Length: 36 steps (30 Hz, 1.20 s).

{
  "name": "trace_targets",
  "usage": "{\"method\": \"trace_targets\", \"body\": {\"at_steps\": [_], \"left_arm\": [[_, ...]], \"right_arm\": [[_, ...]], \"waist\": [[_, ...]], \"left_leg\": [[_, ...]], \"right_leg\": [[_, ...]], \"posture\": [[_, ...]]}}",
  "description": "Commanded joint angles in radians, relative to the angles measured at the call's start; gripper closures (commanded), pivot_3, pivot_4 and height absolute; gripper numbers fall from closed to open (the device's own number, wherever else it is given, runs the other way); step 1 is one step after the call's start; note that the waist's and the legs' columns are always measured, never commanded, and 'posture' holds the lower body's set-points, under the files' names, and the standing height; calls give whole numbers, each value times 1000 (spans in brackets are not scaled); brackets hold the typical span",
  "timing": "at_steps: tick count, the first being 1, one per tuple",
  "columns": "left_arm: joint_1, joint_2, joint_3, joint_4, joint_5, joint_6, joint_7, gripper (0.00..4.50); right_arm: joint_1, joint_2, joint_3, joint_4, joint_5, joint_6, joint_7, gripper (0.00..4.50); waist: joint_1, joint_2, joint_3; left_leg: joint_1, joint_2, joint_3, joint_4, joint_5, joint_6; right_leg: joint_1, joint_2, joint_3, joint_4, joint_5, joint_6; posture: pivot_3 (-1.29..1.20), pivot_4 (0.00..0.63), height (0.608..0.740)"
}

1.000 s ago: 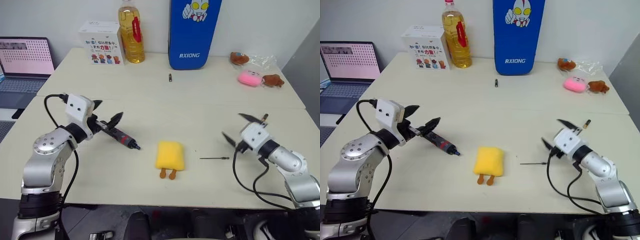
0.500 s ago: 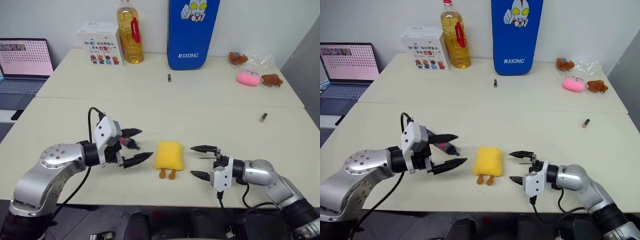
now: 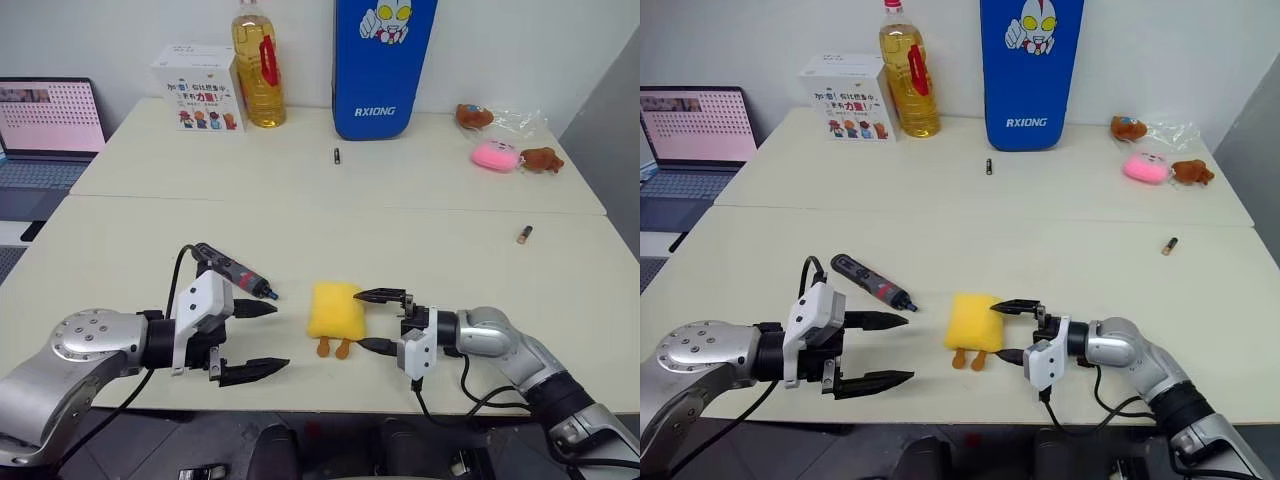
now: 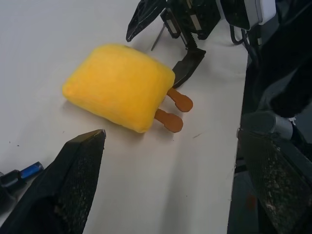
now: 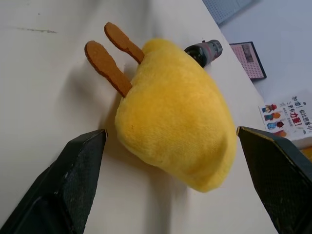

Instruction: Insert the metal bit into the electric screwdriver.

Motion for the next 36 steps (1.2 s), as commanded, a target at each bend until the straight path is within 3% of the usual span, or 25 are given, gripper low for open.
{"method": "trace_targets", "body": {"at_steps": [1,8,14,20,24,27,34,36], "left_arm": [[3,13,32,-29,-11,-11,-5,0],[-22,3,29,-16,-4,-18,12,0],[-85,5,13,27,4,-24,5,0],[-198,1,10,76,-16,-13,11,0],[-411,-76,-5,143,-74,39,92,0],[-529,-151,-23,180,-84,56,157,0],[-658,-256,-49,223,-54,33,243,0],[-673,-273,-51,227,-43,20,263,0]], "right_arm": [[-22,26,24,27,-16,-22,-12,388],[-43,27,21,53,-17,-42,-17,1783],[-67,8,-10,58,-6,-57,-38,3310],[-144,-12,-126,62,10,-21,-125,4488],[-324,19,-238,263,47,193,-217,4488],[-501,61,-287,529,56,398,-297,4488],[-813,112,-325,991,70,716,-415,4488],[-851,119,-334,1051,73,782,-419,4017]], "waist": [[0,0,0],[1,0,0],[2,0,0],[3,1,1],[4,1,1],[4,1,1],[-1,2,2],[-3,3,2]], "left_leg": [[0,0,0,0,0,0],[0,0,0,0,0,0],[0,0,0,0,0,0],[-1,0,0,1,0,0],[-2,0,0,2,0,0],[-2,-1,0,1,0,0],[-4,-1,3,0,2,-4],[-4,-1,4,0,2,-4]], "right_leg": [[0,0,0,0,0,0],[0,0,0,0,0,0],[0,0,0,0,0,0],[-1,0,0,0,0,0],[-1,0,0,2,0,0],[-1,0,1,2,1,0],[-3,0,2,-1,0,0],[-3,0,2,-1,0,0]], "posture": [[0,150,740],[0,150,740],[0,150,740],[0,150,740],[0,150,740],[0,150,740],[0,150,740],[0,150,740]]}}
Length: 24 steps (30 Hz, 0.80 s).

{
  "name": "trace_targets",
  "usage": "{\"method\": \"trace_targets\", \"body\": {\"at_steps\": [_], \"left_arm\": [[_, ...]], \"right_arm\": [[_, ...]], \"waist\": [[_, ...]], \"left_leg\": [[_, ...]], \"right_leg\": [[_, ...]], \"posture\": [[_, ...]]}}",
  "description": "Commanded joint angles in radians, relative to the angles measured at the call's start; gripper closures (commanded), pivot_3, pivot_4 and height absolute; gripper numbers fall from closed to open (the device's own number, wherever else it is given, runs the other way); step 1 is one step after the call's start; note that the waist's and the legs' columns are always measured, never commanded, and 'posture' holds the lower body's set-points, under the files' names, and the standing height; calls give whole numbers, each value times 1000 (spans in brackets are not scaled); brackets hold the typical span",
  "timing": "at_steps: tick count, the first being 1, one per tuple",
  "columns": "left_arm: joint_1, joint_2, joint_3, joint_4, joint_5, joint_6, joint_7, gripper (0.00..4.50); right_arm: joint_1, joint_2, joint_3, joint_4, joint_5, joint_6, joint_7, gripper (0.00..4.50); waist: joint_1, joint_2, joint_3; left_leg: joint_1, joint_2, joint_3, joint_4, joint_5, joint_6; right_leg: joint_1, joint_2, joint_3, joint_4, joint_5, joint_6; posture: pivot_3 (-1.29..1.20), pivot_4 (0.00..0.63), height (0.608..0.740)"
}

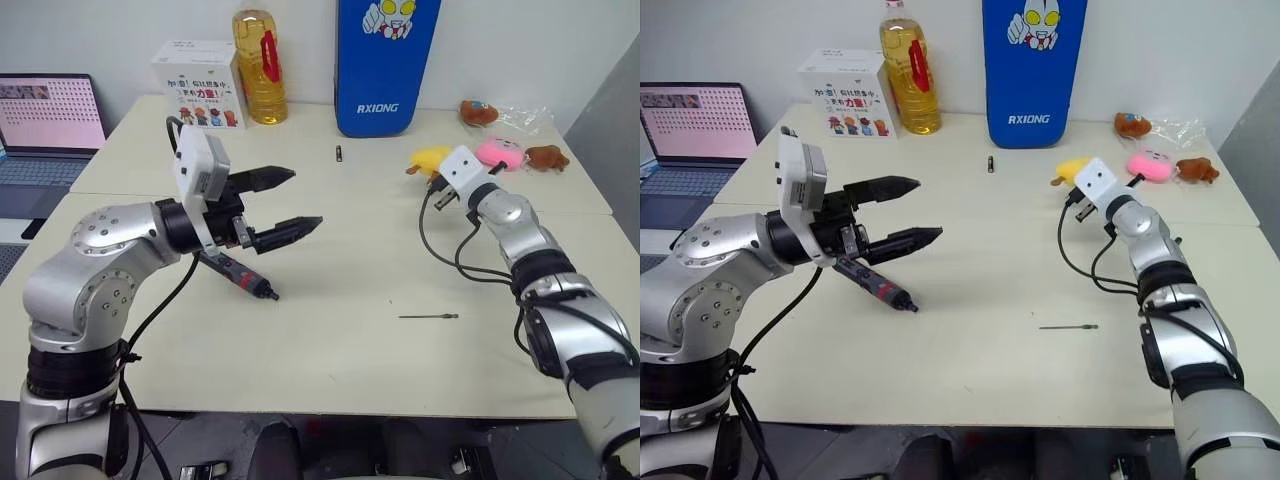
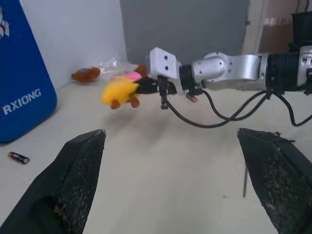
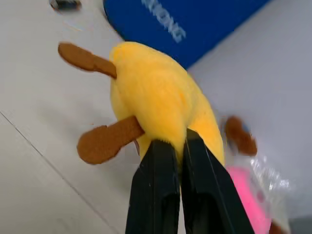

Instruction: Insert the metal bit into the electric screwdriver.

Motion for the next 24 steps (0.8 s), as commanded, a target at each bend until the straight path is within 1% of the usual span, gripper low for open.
{"method": "trace_targets", "body": {"at_steps": [1,4,12,16,17,18,19,20,22,24], "left_arm": [[-32,-20,7,-10,21,-32,39,0],[-15,-25,9,-26,28,-33,51,0],[23,-17,23,-53,24,-26,76,0],[20,-17,22,-47,17,-25,75,0],[14,-17,20,-41,17,-25,73,0],[9,-17,19,-34,18,-25,71,0],[6,-15,19,-30,18,-25,68,0],[4,-5,15,-22,22,-24,58,0],[3,8,11,-13,28,-22,44,0],[5,34,6,-2,36,-21,18,0]], "right_arm": [[-78,0,-40,86,25,107,-27,3844],[-80,-2,-28,99,2,113,-18,2975],[-74,-14,-33,86,10,82,29,1198],[-70,-20,-42,70,25,67,65,430],[-70,-23,-48,60,34,60,84,136],[-69,-27,-55,47,45,53,107,35],[-69,-29,-59,38,53,50,122,35],[-58,-42,-63,-6,70,47,187,35],[-39,-57,-64,-66,91,51,264,35],[22,-83,-73,-214,136,115,379,35]], "waist": [[-2,1,0],[-5,1,1],[-15,4,2],[-17,4,2],[-17,4,2],[-17,4,3],[-17,5,3],[-17,5,3],[-17,6,4],[-17,6,4]], "left_leg": [[0,0,1,0,0,0],[0,0,1,0,0,0],[0,0,1,0,0,0],[0,0,1,0,0,0],[0,0,1,0,0,0],[0,0,1,0,0,0],[0,0,1,0,0,0],[0,0,1,0,0,0],[0,0,1,0,0,0],[0,0,1,0,0,0]], "right_leg": [[-1,0,0,0,0,0],[-1,0,1,0,0,0],[-1,0,1,1,0,0],[-1,0,1,1,0,1],[-1,0,1,1,0,1],[-1,0,1,1,0,1],[-1,0,1,1,0,1],[-1,0,1,1,0,1],[-1,0,1,1,0,1],[-1,0,1,1,0,1]], "posture": [[0,150,740],[0,150,740],[0,150,740],[0,150,740],[0,150,740],[0,150,740],[0,150,740],[0,150,740],[0,150,740],[0,150,740]]}}
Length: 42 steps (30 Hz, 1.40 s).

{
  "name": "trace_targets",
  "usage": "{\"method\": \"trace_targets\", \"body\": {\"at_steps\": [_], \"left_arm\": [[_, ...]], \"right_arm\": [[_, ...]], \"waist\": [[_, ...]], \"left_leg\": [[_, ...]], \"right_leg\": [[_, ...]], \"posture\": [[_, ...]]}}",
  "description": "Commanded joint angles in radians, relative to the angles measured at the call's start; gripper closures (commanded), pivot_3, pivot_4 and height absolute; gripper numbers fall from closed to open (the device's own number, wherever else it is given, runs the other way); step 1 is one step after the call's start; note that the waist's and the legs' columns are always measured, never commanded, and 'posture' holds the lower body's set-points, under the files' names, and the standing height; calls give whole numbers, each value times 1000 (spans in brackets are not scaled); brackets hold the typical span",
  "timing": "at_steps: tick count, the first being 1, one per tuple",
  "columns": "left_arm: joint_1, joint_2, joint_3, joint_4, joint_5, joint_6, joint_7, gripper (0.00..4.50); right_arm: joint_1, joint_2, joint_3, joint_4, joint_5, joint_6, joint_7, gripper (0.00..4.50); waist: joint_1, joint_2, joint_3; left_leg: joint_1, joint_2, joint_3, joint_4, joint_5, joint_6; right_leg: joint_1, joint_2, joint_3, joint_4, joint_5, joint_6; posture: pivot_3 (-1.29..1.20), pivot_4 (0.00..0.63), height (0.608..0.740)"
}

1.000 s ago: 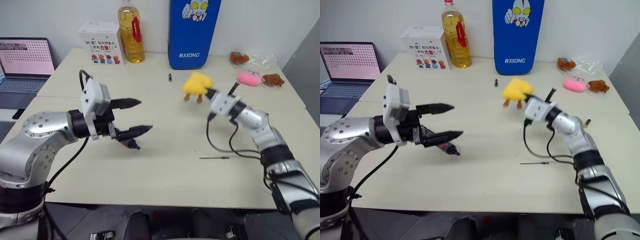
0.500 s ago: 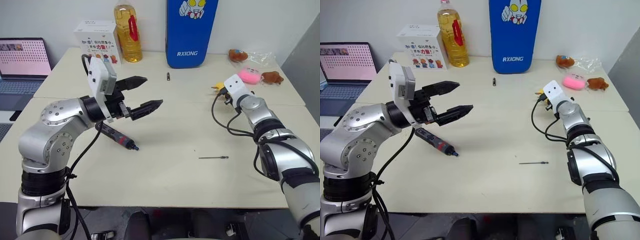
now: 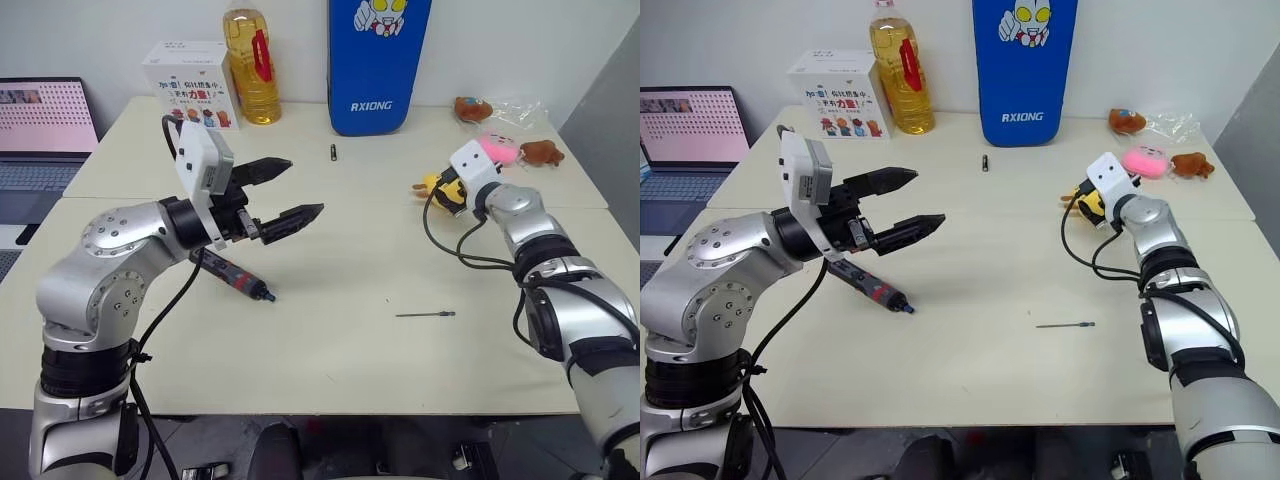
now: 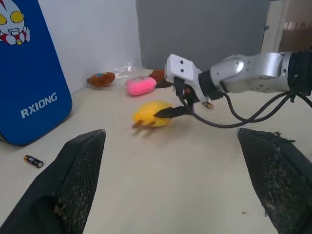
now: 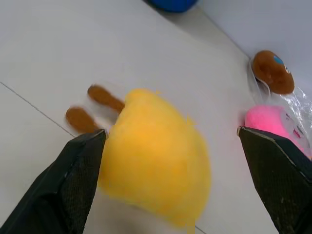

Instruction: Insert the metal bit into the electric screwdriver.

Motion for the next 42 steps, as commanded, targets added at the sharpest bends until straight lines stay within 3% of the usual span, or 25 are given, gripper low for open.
{"method": "trace_targets", "body": {"at_steps": [1,6,9,13,17,22,29,42], "left_arm": [[-18,52,5,8,15,-5,-46,0],[-66,173,-46,121,103,-52,-173,0],[-99,291,-133,217,192,-160,-385,0],[-129,366,-231,315,304,-319,-584,0],[-226,358,-407,467,489,-642,-818,0],[-338,326,-576,686,638,-948,-837,0],[-451,244,-707,901,714,-1183,-837,0],[-518,110,-723,1137,834,-1329,-825,0]], "right_arm": [[106,-62,-28,-301,100,107,223,35],[386,-158,-37,-944,299,579,482,35],[524,-184,-90,-1272,497,797,554,35],[648,-196,-119,-1497,645,937,575,35],[868,-157,-93,-1816,798,1006,540,35],[972,-60,-41,-1966,783,1006,356,35],[1029,61,37,-2043,743,1003,137,35],[1079,107,114,-2087,736,1009,-21,35]], "waist": [[2,0,0],[18,2,1],[19,4,3],[23,4,3],[52,3,2],[53,1,1],[50,0,0],[49,-1,0]], "left_leg": [[0,0,0,0,0,0],[-1,0,-2,0,0,0],[-1,0,-1,0,-2,3],[0,0,1,0,-2,4],[-2,0,-1,0,-2,4],[-4,-1,-1,3,-3,4],[-3,0,-3,2,-2,5],[-3,0,-3,2,-2,5]], "right_leg": [[0,0,0,0,0,0],[0,0,-2,0,-1,1],[-1,0,-2,1,-1,1],[-3,1,0,3,-1,1],[-3,1,-3,0,-1,0],[-3,1,-1,1,0,1],[-1,1,-2,0,0,0],[-1,1,-3,1,0,1]], "posture": [[0,150,740],[0,150,740],[0,150,740],[0,150,740],[0,150,740],[0,150,740],[0,150,740],[0,150,740]]}}
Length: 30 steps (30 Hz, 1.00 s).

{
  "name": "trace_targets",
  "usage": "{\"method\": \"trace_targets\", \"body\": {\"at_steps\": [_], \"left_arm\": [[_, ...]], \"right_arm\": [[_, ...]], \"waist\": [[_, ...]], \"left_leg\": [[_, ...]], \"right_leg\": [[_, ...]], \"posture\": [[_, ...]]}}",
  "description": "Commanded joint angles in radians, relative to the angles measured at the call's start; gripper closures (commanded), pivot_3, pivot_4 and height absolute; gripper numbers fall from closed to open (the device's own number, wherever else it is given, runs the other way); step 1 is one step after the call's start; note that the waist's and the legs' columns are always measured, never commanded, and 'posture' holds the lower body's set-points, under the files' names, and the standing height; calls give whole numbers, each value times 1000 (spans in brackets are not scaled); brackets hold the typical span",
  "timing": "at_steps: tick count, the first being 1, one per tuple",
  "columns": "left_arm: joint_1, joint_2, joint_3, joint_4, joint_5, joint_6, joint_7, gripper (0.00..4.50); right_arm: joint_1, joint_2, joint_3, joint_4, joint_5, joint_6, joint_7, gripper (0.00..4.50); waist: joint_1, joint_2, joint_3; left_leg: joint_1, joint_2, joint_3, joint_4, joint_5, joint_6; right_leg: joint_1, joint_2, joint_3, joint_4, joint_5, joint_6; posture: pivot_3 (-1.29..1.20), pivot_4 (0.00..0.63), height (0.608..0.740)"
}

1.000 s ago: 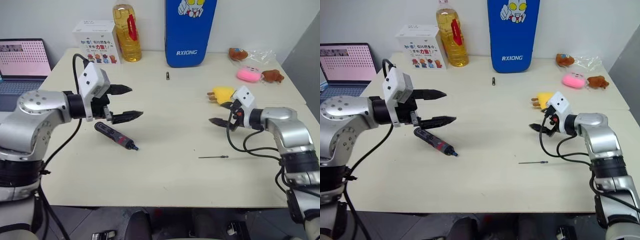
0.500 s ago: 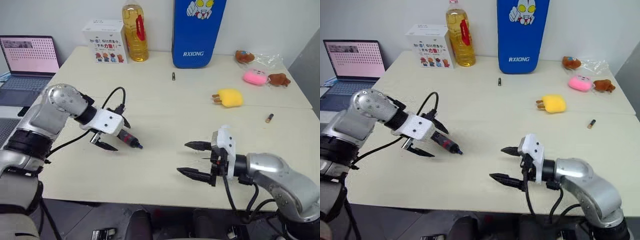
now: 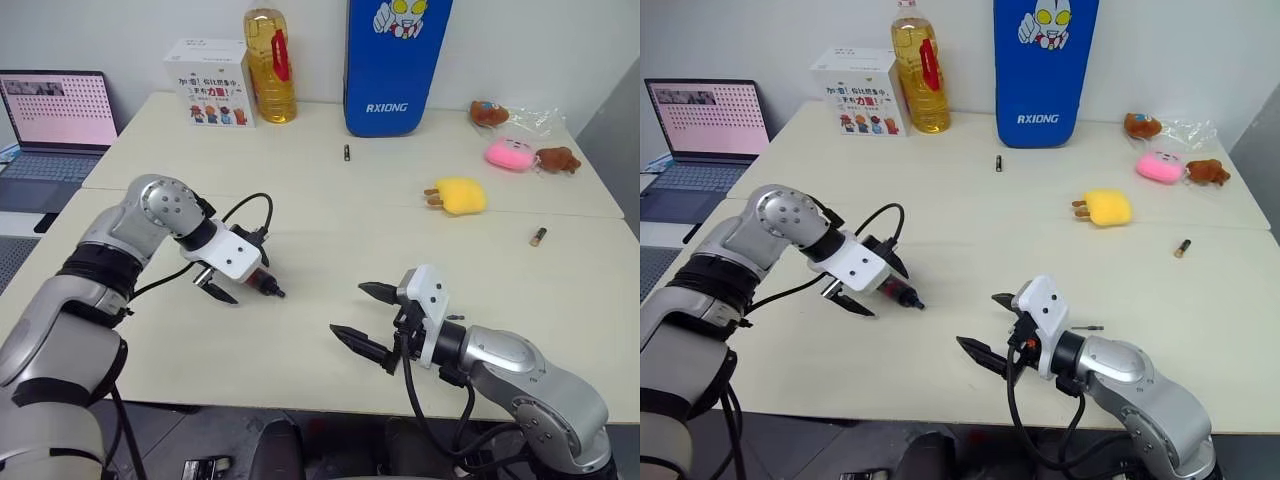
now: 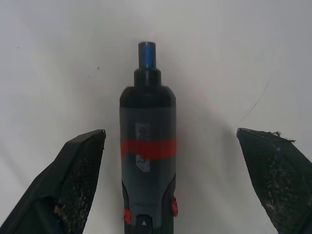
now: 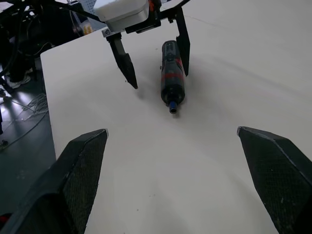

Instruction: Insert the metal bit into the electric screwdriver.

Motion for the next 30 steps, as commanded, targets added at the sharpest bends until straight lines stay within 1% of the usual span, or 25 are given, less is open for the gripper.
{"method": "trace_targets", "body": {"at_steps": [1,7,15,17,20,21,23,25,26,29,30], "left_arm": [[-31,-31,27,42,34,-46,0,0],[-39,-79,39,79,65,-62,6,0],[-61,-90,28,134,161,-69,27,0],[-68,-106,36,148,168,-41,37,361],[-73,-122,36,170,183,-46,51,880],[-75,-131,38,175,187,-43,56,1171],[-78,-148,43,181,189,-32,59,1515],[-81,-160,46,182,192,-27,58,1996],[-82,-165,48,182,192,-25,57,2104],[-81,-180,56,178,188,-20,49,2748],[-81,-183,57,177,188,-22,47,2820]], "right_arm": [[5,-1,5,-45,11,-13,-23,35],[12,-5,20,-52,14,-13,-45,35],[55,-31,7,-83,25,-25,-54,35],[61,-32,9,-86,25,-27,-58,0],[64,-33,14,-85,22,-31,-64,0],[64,-33,15,-84,22,-33,-65,0],[64,-33,16,-82,21,-37,-68,0],[62,-33,17,-77,21,-40,-72,0],[61,-33,18,-76,21,-42,-73,0],[59,-33,20,-70,15,-47,-79,0],[61,-35,23,-68,10,-50,-80,0]], "waist": [[0,0,0],[0,0,0],[0,0,0],[0,0,0],[0,-1,0],[0,-1,0],[2,-1,-1],[2,-1,-1],[2,-1,-1],[2,-1,-1],[2,-1,-1]], "left_leg": [[0,0,0,0,0,0],[0,0,0,0,0,0],[0,0,-1,0,0,0],[0,0,-1,0,0,0],[1,0,-1,0,0,0],[1,0,-1,0,0,0],[1,0,-2,1,0,0],[1,0,-2,1,0,0],[1,0,-2,1,0,0],[1,0,-3,1,0,0],[1,0,-3,1,0,0]], "right_leg": [[0,0,0,0,0,0],[0,0,0,0,0,0],[0,0,-1,0,0,0],[0,0,-1,1,0,0],[1,0,-1,1,0,0],[1,0,-1,1,0,0],[2,0,-2,0,0,0],[3,0,-2,0,0,0],[3,0,-2,0,0,0],[3,0,-2,0,0,0],[3,0,-2,0,0,0]], "posture": [[0,150,740],[0,150,740],[0,150,740],[0,150,740],[0,150,740],[0,150,740],[0,150,740],[0,150,740],[0,150,740],[0,150,740],[0,150,740]]}}
